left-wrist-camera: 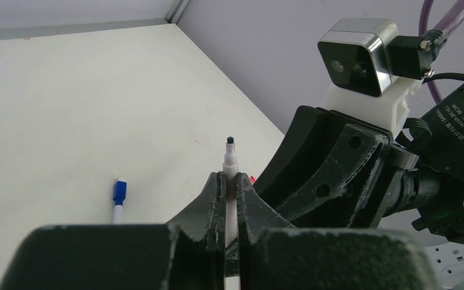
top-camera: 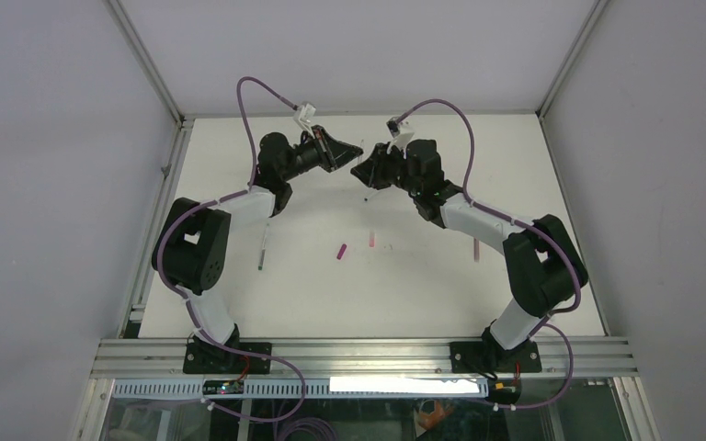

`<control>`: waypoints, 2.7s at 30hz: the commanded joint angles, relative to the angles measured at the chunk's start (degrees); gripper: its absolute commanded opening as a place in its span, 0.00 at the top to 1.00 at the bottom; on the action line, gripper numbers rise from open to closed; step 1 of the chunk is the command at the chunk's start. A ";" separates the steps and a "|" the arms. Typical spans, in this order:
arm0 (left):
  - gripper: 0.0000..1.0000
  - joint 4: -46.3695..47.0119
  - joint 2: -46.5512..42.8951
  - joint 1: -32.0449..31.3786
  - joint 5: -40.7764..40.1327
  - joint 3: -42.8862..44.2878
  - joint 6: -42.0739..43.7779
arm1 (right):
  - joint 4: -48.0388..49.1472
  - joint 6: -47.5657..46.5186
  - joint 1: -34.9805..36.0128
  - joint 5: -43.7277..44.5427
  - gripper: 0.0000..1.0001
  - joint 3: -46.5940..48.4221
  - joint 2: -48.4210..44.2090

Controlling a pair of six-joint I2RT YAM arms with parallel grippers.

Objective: Insert the pens into the pen caps

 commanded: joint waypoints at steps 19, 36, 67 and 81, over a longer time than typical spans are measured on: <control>0.78 -25.63 -14.87 -0.35 -13.38 -5.84 26.66 | -36.58 -15.50 0.30 14.47 1.00 11.94 -1.98; 0.56 -63.07 2.88 10.77 -48.98 19.99 33.56 | -37.58 -13.04 0.42 11.95 1.00 6.38 -4.54; 0.56 -75.77 23.78 16.79 -47.10 43.05 34.82 | -37.89 -13.02 1.06 11.28 1.00 4.71 -6.18; 0.57 -80.11 27.47 16.88 -44.95 45.38 34.61 | -36.05 -12.55 1.05 11.17 1.00 3.12 -7.32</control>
